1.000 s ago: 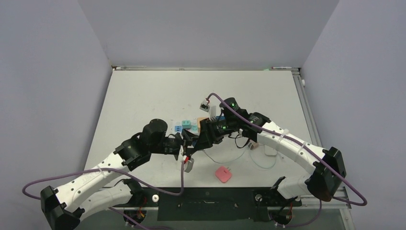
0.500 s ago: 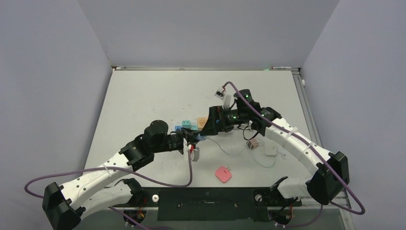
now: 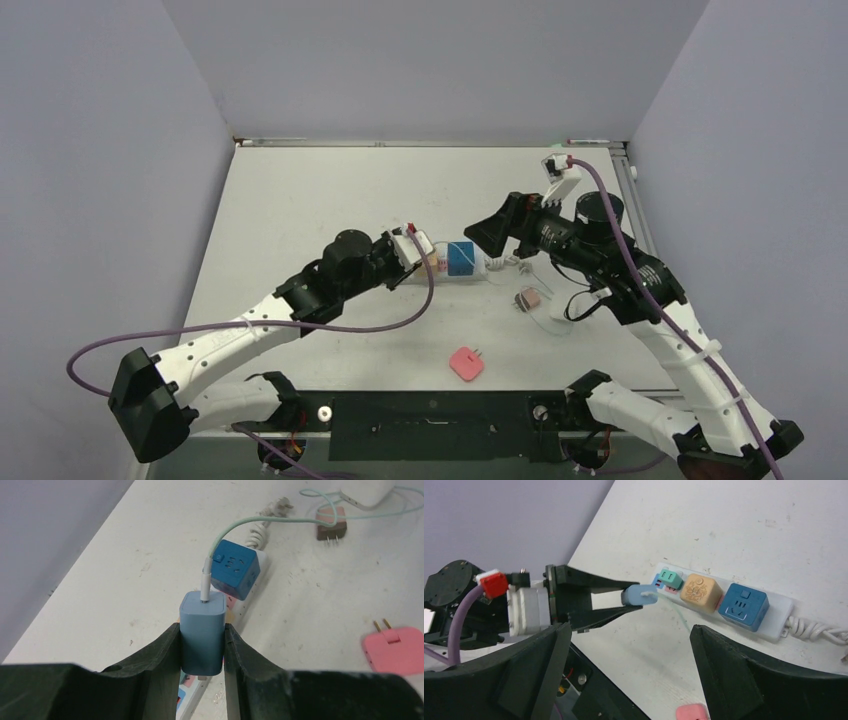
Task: Insert the plug
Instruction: Pick up the plug from the center of the board.
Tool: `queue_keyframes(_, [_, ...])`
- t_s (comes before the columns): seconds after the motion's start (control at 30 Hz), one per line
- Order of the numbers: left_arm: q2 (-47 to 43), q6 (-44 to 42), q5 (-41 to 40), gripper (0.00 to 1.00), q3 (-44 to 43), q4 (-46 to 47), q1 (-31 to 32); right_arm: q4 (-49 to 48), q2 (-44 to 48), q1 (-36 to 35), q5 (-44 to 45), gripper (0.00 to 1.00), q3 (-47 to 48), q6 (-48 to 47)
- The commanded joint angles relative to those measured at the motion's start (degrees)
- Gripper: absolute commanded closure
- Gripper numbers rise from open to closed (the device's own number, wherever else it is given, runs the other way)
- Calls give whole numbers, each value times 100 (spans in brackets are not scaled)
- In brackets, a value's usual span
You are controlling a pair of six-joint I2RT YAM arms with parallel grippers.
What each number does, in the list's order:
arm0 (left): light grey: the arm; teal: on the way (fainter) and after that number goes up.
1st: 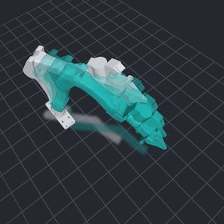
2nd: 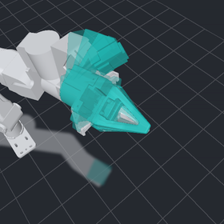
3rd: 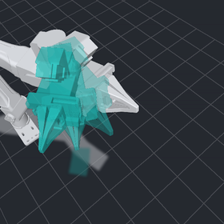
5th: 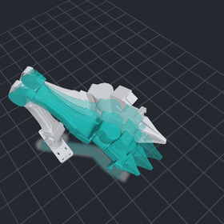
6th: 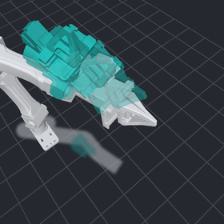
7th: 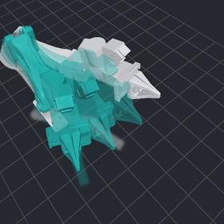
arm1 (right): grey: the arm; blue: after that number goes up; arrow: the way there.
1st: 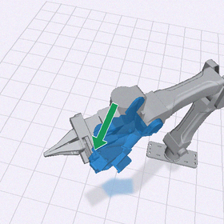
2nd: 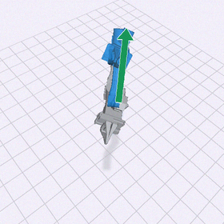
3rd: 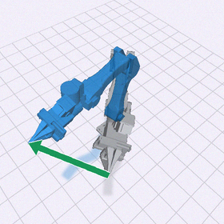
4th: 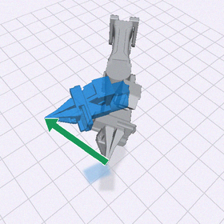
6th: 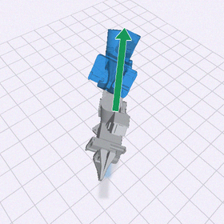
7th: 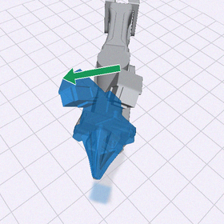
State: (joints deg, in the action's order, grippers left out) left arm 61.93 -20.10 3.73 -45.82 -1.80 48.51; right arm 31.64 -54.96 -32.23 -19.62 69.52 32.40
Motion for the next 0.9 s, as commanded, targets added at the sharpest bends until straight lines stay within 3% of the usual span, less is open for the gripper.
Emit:
queue_keyframes(0.0, [263, 1018, -825, 100, -807, 501, -61, -287, 284, -177, 226, 6, -456, 797])
queue_keyframes(0.13, [416, 1388, -1138, 100, -1197, 441, -61, -1265, 452, -644, 409, 8, -1351, 1626])
queue_keyframes(0.33, [289, 1594, -692, 100, -1317, -143, -29, -1829, -71, -1753, 1875, 1, -1479, 1841])
queue_keyframes(0.43, [65, 1539, -237, 100, -1076, -128, 43, -1963, -332, -1884, 2331, 6, -1410, 1984])
queue_keyframes(0.57, [-209, 1392, 7, 100, -770, -20, 75, -2601, -192, -1898, 2280, 7, -1701, 2052])
queue_keyframes(0.87, [-328, 1225, 284, 100, -600, 306, 107, -2871, -92, -1899, 2300, 9, -2015, 2213])
